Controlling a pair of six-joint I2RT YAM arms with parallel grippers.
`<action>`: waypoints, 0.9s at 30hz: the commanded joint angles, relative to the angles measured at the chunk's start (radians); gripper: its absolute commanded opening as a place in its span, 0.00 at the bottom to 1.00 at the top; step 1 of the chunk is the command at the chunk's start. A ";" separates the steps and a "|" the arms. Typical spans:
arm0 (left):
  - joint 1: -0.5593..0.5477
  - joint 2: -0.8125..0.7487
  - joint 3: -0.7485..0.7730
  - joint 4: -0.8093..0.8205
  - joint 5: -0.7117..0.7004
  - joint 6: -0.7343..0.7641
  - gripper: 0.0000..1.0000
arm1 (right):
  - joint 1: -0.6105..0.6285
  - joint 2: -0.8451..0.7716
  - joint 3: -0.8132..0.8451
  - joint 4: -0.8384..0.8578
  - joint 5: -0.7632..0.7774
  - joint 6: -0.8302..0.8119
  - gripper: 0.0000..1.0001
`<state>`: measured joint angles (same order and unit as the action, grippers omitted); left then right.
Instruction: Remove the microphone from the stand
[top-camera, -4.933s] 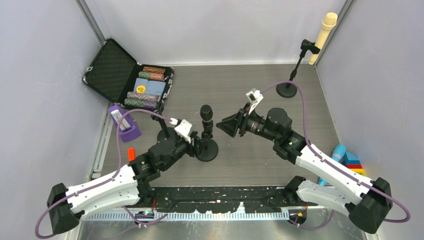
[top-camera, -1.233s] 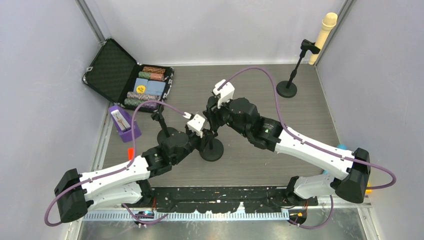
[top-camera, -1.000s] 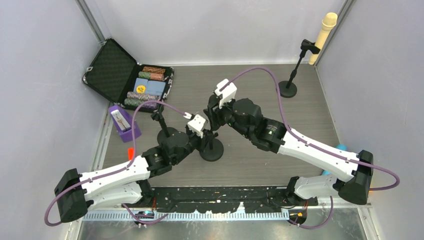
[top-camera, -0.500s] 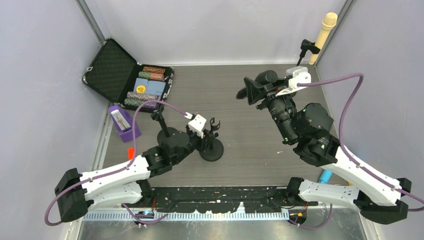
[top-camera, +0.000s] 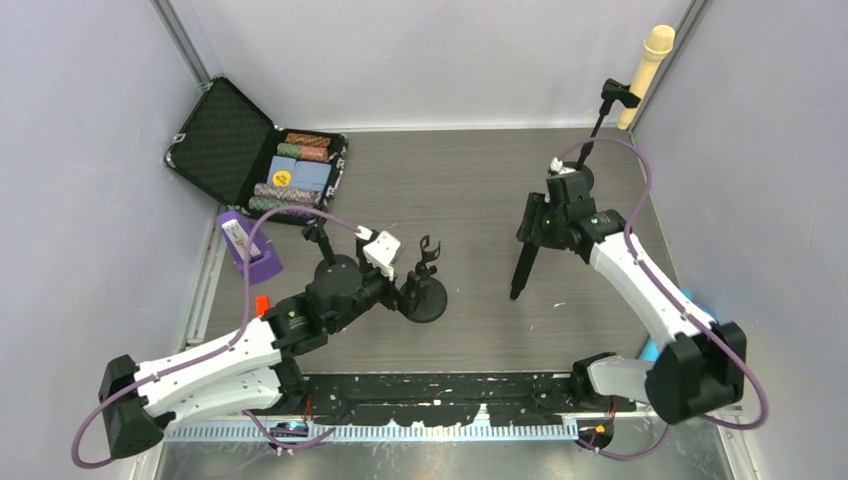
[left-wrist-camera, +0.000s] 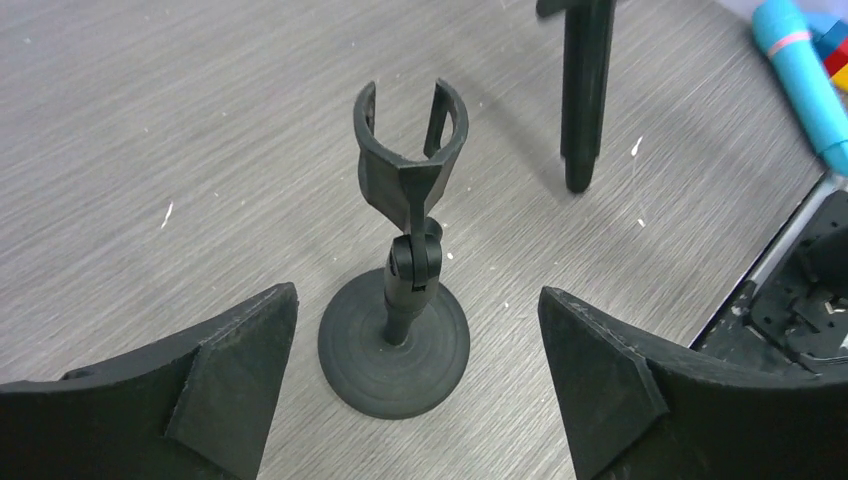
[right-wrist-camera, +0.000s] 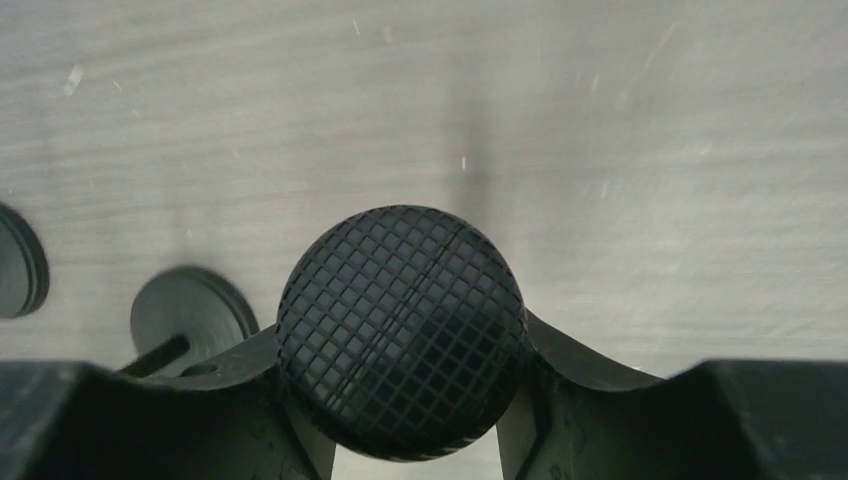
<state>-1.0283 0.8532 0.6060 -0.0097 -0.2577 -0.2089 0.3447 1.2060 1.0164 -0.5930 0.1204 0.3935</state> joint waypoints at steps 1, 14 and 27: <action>-0.001 -0.088 0.035 -0.038 -0.005 -0.003 0.98 | -0.149 0.094 -0.044 -0.127 -0.405 0.100 0.00; 0.000 -0.155 0.040 -0.097 -0.028 -0.003 1.00 | -0.263 0.288 -0.021 -0.276 -0.038 0.066 0.14; 0.000 -0.155 0.052 -0.097 -0.021 0.006 1.00 | -0.277 0.383 -0.012 -0.277 0.224 0.136 0.33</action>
<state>-1.0283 0.7082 0.6136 -0.1108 -0.2726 -0.2089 0.0757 1.5864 0.9730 -0.8680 0.2234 0.4835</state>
